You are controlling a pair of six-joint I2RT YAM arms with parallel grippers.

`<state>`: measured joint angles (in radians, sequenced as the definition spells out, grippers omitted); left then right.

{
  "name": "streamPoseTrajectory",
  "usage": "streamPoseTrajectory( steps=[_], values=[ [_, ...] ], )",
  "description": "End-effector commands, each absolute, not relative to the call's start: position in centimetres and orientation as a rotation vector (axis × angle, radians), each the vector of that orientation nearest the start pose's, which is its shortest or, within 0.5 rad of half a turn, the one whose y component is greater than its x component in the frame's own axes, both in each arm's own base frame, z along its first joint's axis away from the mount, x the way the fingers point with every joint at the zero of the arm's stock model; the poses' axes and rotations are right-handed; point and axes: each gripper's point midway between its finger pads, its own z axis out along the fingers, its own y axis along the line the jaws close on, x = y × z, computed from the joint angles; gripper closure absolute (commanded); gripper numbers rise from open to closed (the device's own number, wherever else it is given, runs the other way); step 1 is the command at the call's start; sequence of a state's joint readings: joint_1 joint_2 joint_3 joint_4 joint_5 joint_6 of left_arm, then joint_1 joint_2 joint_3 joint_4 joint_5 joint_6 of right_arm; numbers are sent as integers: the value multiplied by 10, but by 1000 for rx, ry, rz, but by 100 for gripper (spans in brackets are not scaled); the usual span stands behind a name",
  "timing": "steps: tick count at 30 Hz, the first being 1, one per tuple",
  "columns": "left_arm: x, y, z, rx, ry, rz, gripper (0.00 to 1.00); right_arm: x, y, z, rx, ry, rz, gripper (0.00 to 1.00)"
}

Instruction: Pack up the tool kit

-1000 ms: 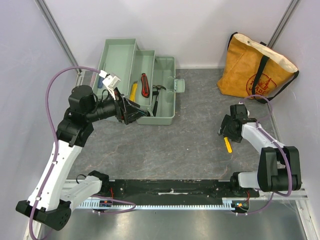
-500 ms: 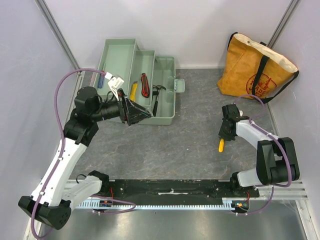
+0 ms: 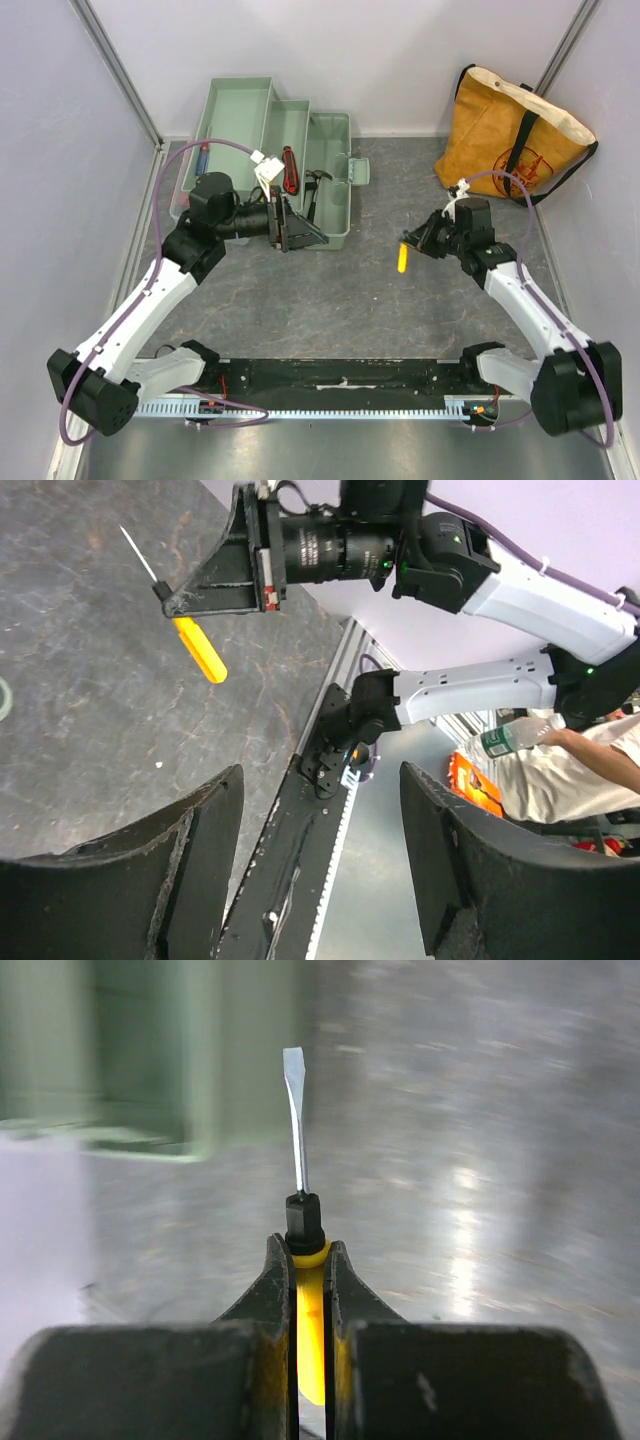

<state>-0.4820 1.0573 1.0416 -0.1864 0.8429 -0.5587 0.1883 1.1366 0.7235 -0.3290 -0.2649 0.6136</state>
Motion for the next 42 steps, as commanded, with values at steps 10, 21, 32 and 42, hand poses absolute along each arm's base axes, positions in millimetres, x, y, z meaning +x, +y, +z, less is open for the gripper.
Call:
streamPoseTrajectory(
  steps=[10, 21, 32, 42],
  values=[
    [220, -321, 366, 510, 1781, -1553, 32, 250, 240, 394, 31, 1552, 1607, 100],
    [195, -347, 383, 645, 1684, -1642, 32, 231, 264, 421, 2, 1474, 1727, 100],
    [192, -332, 377, 600, 1716, -1544, 90, 233, 270, 417, 47, 1472, 1723, 100],
    [256, -263, 353, 392, 1923, -860, 98, 259, 252, 393, 97, 1597, 1393, 22]
  ],
)
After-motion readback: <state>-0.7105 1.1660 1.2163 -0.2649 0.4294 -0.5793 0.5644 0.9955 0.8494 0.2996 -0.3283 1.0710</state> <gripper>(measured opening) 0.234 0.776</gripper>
